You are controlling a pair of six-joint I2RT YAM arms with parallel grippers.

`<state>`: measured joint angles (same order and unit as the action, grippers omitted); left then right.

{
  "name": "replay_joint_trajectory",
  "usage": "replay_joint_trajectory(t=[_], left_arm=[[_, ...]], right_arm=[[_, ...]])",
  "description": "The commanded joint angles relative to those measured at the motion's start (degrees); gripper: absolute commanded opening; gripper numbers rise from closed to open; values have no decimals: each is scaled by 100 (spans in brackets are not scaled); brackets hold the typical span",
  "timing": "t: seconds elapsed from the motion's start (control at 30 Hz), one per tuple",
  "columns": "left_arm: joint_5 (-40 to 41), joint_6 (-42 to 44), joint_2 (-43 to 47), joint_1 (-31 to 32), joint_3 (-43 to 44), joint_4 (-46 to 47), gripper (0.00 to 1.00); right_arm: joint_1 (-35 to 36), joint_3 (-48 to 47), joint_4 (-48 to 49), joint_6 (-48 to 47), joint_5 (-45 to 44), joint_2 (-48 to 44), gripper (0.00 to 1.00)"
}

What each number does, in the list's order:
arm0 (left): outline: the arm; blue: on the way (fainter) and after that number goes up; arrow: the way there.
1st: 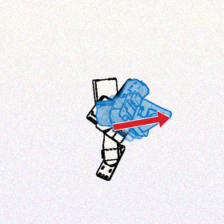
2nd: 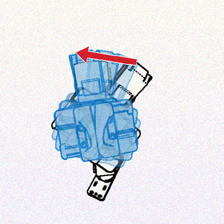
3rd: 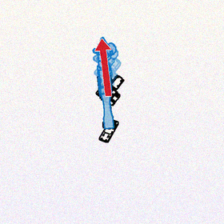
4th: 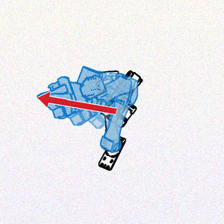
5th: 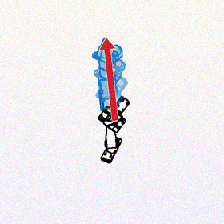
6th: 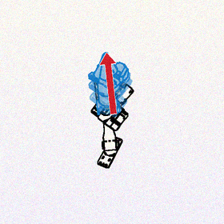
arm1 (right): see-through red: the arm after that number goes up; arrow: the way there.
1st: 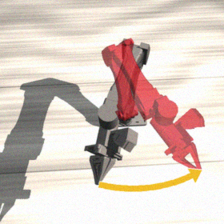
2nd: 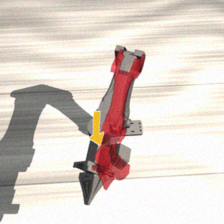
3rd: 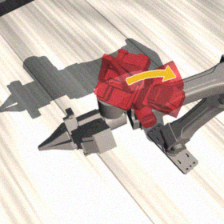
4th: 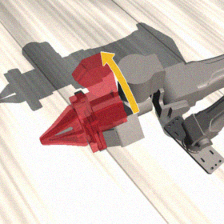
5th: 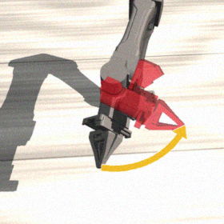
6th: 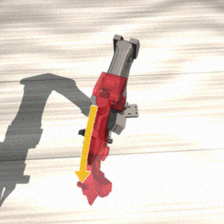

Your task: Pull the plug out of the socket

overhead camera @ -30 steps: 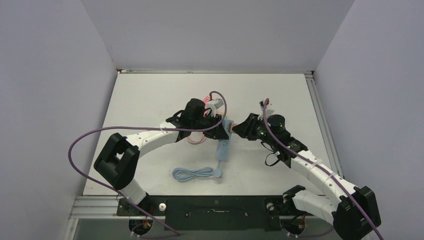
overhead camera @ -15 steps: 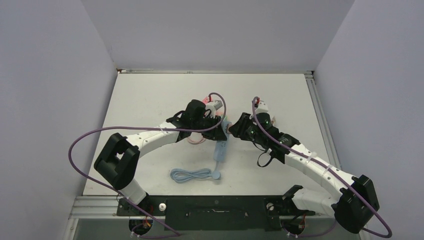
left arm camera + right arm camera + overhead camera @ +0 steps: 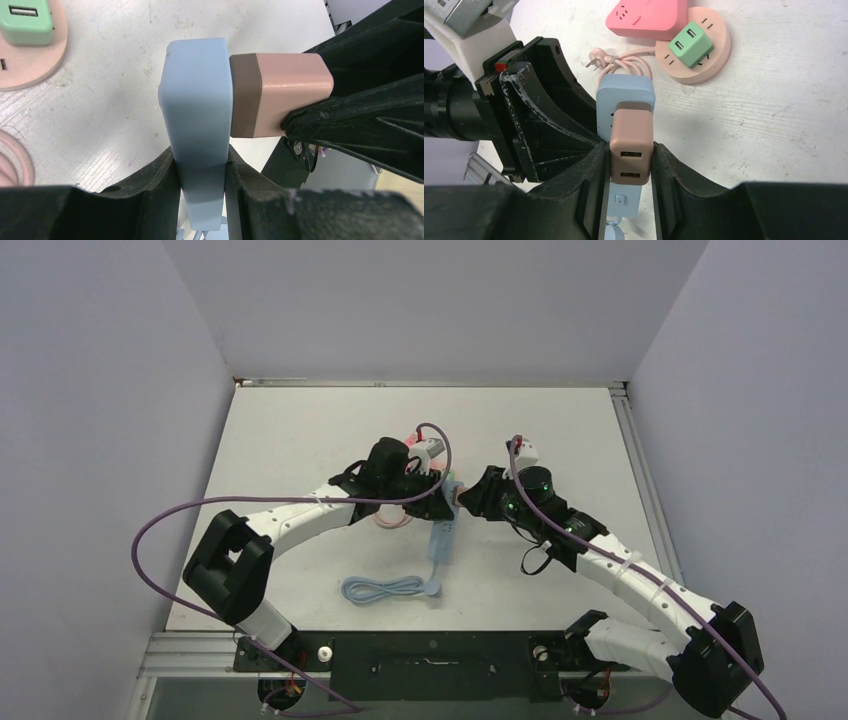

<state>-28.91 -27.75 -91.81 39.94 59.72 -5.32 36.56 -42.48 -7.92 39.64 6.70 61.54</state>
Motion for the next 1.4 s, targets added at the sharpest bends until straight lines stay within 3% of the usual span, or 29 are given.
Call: replay_joint_trajectory(t=[0.0,0.17,0.3,0.5,0.97,1.23,1.37], left_arm=[[-563,105,426,113,206,359,0],[-615,138,427,148,198,417,0],[-618,147,427,162,189,427,0],[-450,151,408,158,209,323,0],[-111,219,262,162,313,-30,0],[-278,300,337,133,303,77,0],[-645,297,361,119,288,254,0]], right_arm=[[-104,217,712,-298,887,-357,5],[-514,398,1031,-259,1732,-500,5],[-606,377,915,-257,1630,-620,5],[-523,301,406,-119,790,-763,5],[697,-311,-324,272,-1271,-169,5],[723,-196,7,35,-940,-264,5],[518,27,355,-268,-152,-480,5]])
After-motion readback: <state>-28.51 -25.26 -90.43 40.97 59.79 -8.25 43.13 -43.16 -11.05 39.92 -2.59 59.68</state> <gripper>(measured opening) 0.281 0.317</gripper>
